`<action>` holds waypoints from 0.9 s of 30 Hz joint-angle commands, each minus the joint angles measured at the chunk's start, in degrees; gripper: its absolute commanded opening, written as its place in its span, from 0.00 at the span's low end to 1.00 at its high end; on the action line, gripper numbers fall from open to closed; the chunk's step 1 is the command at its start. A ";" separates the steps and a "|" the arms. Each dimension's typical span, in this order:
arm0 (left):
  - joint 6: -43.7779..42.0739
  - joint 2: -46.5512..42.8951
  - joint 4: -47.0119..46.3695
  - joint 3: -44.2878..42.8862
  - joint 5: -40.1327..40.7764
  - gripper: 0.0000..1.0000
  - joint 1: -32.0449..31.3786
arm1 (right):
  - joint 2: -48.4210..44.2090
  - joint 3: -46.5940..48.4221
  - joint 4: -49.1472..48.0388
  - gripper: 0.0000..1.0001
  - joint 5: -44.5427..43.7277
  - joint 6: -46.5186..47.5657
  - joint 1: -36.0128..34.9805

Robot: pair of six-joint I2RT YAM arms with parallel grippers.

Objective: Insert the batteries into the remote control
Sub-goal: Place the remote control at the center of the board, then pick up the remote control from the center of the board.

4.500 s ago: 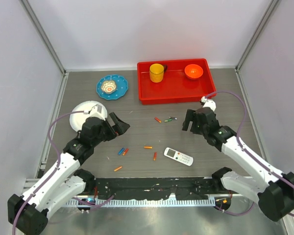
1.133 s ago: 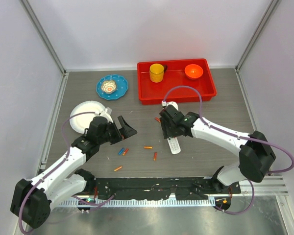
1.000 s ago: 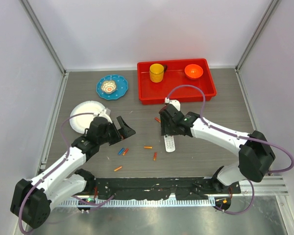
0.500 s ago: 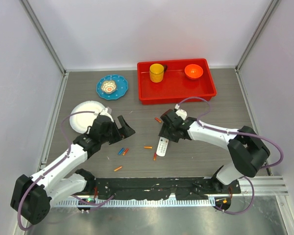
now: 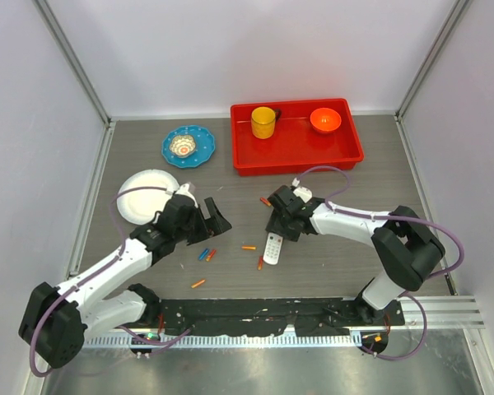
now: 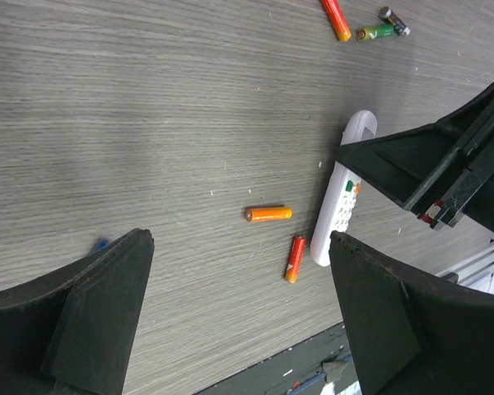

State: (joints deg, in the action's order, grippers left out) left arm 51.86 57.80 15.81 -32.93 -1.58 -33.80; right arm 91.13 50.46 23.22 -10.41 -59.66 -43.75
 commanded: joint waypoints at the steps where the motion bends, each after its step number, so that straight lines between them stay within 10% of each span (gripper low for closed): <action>1: -0.79 0.73 -0.61 -2.84 1.06 0.91 -1.35 | -0.69 0.34 -2.57 0.56 0.13 0.33 -0.02; 7: -1.66 3.72 3.34 -6.09 7.81 0.94 -4.42 | -4.11 2.19 -0.29 0.90 1.27 1.12 0.07; 20: -4.13 22.83 1.14 -18.91 21.80 1.00 -21.12 | -43.87 -8.43 8.24 0.88 -24.20 7.79 0.94; 27: -2.82 40.43 4.50 -32.80 20.83 1.00 -26.92 | -60.18 -15.73 6.48 0.88 -19.21 12.28 1.03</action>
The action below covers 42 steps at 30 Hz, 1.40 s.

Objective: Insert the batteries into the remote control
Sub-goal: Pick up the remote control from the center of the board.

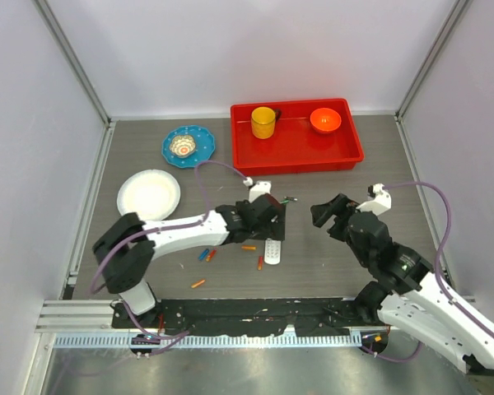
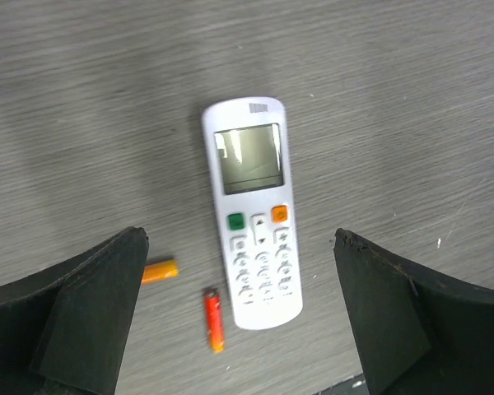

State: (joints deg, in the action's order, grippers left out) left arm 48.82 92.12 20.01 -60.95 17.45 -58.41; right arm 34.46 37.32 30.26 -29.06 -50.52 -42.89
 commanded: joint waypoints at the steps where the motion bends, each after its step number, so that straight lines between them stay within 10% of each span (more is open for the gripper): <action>1: 0.75 7.02 -0.14 -5.32 1.71 1.00 -2.58 | -4.04 -2.86 -0.38 0.88 -0.13 3.41 0.09; 24: 5.94 22.14 11.54 -18.06 5.48 0.93 -3.73 | -5.28 -4.89 1.91 0.86 -0.12 4.82 0.09; 42: 4.18 24.52 14.80 -17.98 5.75 0.46 -4.25 | -6.68 -5.42 3.66 0.86 -0.91 4.03 0.18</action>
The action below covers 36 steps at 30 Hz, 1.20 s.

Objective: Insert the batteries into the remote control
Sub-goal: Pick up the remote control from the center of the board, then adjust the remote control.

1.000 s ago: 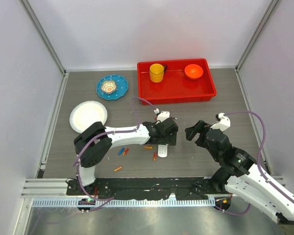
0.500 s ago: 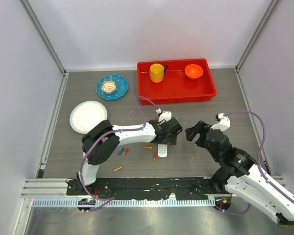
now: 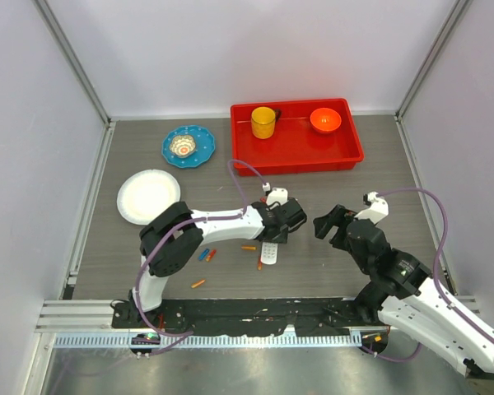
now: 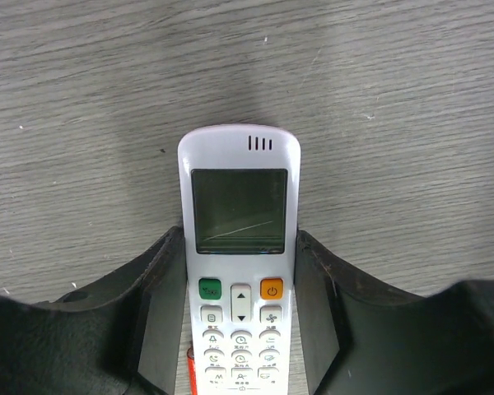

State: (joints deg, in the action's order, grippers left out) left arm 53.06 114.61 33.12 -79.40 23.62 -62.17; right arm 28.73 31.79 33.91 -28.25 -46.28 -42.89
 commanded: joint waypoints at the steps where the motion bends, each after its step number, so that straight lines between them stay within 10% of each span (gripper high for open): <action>1: -0.06 1.85 1.07 0.73 -0.24 0.42 -0.49 | -0.96 0.29 0.10 0.85 -1.72 -0.30 0.09; 9: -3.14 -19.88 -12.18 11.26 -2.16 0.00 2.21 | -0.61 2.40 -2.69 0.86 0.12 -0.21 0.09; 23: -0.33 -59.83 -57.09 46.60 -31.43 0.00 19.27 | 9.49 -1.55 -38.07 0.89 35.69 -0.99 0.18; 36: 17.07 -53.44 -94.72 58.74 -40.05 0.00 23.41 | 13.72 -8.32 -59.48 0.89 48.81 -7.85 0.18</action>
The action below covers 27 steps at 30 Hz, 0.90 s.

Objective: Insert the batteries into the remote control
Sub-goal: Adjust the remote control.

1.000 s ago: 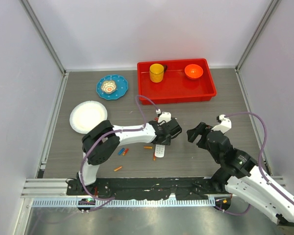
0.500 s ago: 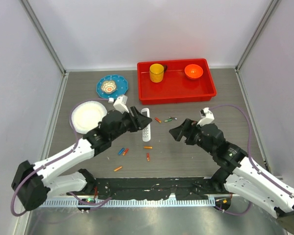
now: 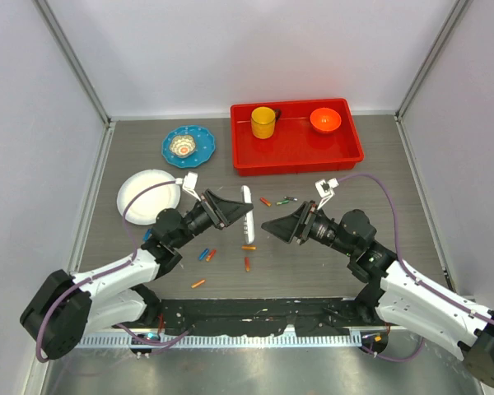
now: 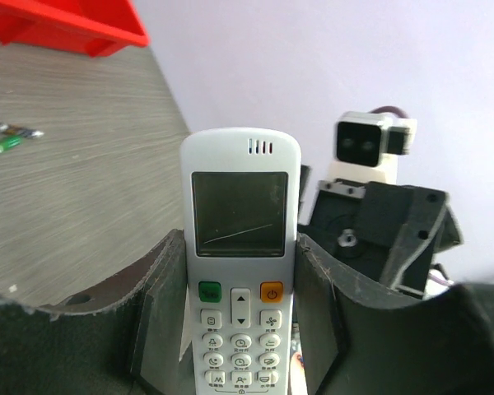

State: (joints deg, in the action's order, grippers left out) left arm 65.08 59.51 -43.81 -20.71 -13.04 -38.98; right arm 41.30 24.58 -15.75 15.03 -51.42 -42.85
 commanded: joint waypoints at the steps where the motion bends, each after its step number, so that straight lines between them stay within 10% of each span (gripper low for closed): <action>1: 6.01 3.06 -20.50 0.40 -3.40 0.00 0.22 | 1.85 -1.29 -10.09 0.89 6.32 -2.72 -0.04; 27: 8.49 7.55 -26.32 -1.17 -6.91 0.00 -0.30 | 14.42 -1.55 -29.95 0.85 12.13 -7.11 -1.71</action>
State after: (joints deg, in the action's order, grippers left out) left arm 73.32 66.76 -65.10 -20.36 -18.87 -38.98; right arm 54.48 20.80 -38.81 25.26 -57.84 -43.90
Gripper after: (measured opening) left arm 0.517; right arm 0.859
